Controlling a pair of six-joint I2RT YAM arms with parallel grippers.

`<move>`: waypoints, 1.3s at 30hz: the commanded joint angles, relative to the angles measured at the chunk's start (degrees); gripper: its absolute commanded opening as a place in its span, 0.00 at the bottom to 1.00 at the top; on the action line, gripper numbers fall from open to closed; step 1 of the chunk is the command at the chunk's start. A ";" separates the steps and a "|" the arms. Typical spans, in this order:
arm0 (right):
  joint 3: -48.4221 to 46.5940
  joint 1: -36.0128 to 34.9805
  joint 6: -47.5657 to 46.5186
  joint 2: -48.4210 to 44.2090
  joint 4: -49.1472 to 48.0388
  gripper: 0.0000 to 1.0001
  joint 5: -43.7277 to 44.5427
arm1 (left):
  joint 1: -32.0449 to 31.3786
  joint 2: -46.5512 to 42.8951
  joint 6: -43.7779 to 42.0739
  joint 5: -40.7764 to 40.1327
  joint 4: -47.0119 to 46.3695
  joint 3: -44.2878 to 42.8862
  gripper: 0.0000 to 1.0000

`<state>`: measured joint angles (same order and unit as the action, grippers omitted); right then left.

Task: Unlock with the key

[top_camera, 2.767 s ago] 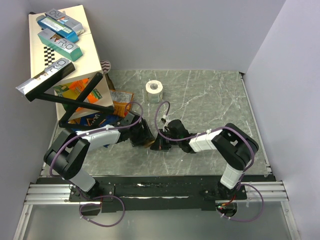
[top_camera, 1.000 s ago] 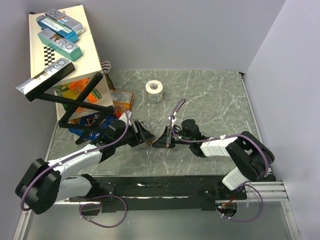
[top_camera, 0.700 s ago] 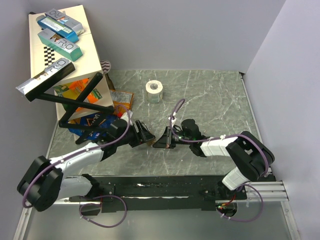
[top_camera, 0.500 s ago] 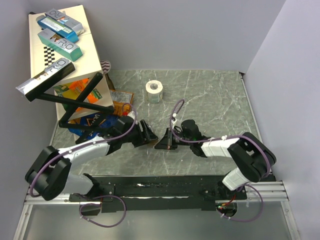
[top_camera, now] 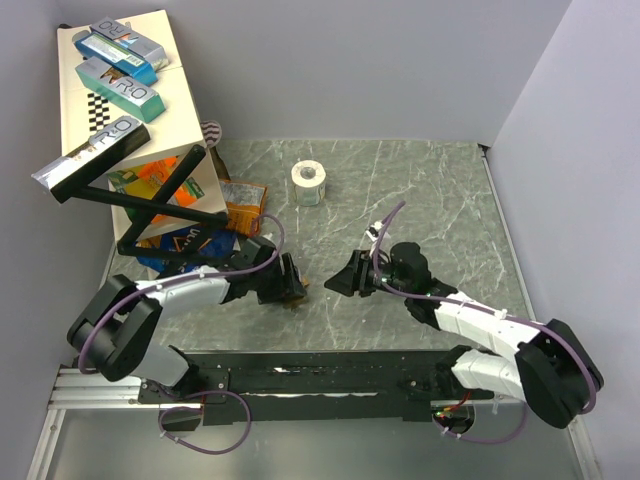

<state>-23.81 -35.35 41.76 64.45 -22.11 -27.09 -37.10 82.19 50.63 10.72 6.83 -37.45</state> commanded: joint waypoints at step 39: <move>-53.52 -6.66 -27.25 37.33 48.99 0.56 -0.86 | -0.25 -28.49 -15.39 13.98 -3.58 9.85 0.01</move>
<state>-72.95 -41.01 17.30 99.70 19.64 -28.82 -37.21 55.37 36.40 24.03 7.38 -24.64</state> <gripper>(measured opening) 0.575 0.694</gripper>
